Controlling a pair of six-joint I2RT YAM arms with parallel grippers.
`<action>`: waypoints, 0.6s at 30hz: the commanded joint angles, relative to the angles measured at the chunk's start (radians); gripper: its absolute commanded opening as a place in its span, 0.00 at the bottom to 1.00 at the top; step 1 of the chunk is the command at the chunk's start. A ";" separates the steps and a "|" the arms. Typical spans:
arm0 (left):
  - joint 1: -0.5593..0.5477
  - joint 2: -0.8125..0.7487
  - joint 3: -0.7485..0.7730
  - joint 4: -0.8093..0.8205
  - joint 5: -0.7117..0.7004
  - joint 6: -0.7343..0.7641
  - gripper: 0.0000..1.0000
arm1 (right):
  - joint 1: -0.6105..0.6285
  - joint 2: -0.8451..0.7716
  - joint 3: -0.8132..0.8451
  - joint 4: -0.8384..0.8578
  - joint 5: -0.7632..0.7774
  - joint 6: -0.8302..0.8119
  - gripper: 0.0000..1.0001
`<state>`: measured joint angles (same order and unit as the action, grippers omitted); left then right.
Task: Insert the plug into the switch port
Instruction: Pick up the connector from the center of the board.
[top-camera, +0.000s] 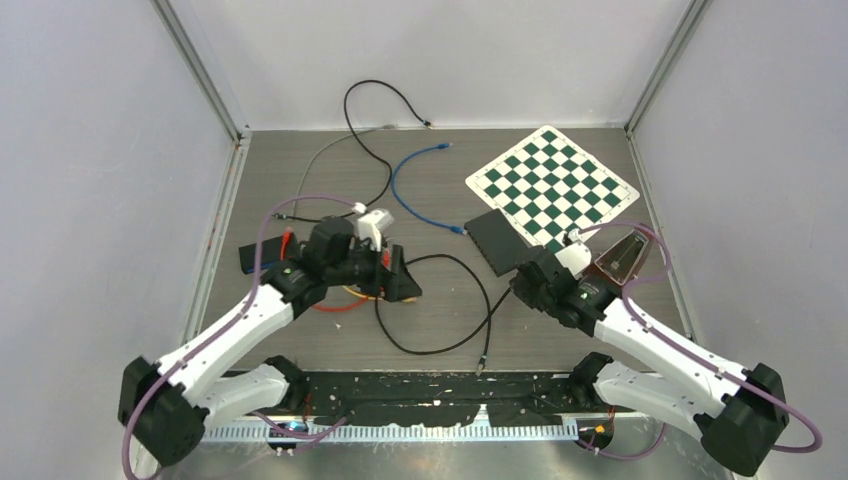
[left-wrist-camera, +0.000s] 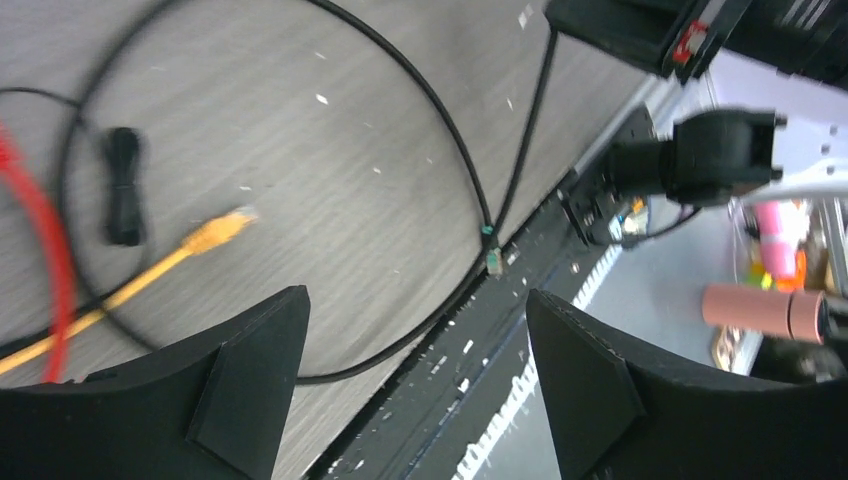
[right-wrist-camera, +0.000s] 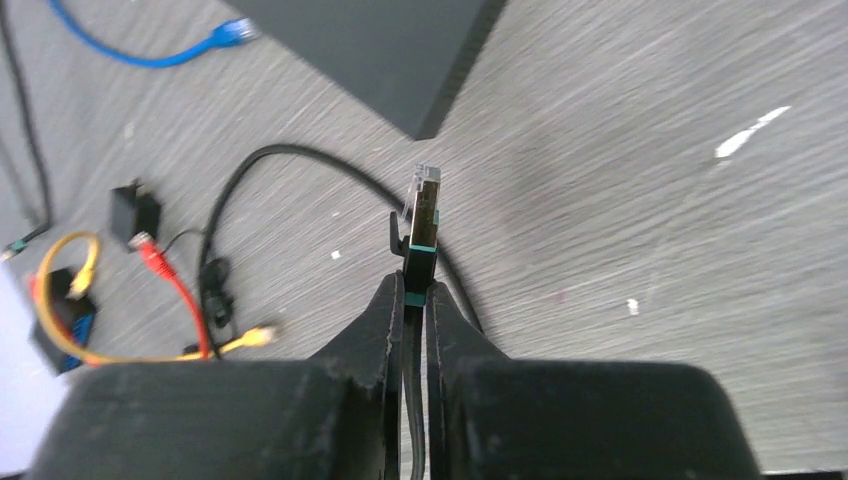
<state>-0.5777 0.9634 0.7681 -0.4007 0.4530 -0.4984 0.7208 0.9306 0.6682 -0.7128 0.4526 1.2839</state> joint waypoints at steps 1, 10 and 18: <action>-0.132 0.138 0.063 0.199 0.053 -0.016 0.82 | 0.011 -0.075 -0.074 0.270 -0.132 -0.050 0.05; -0.242 0.378 0.107 0.393 0.034 -0.049 0.75 | 0.013 -0.182 -0.174 0.593 -0.222 -0.109 0.05; -0.264 0.527 0.169 0.514 0.087 -0.076 0.71 | 0.014 -0.250 -0.279 0.774 -0.320 -0.149 0.06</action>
<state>-0.8291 1.4433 0.8661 0.0036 0.4946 -0.5587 0.7296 0.7212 0.4202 -0.0921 0.1810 1.1641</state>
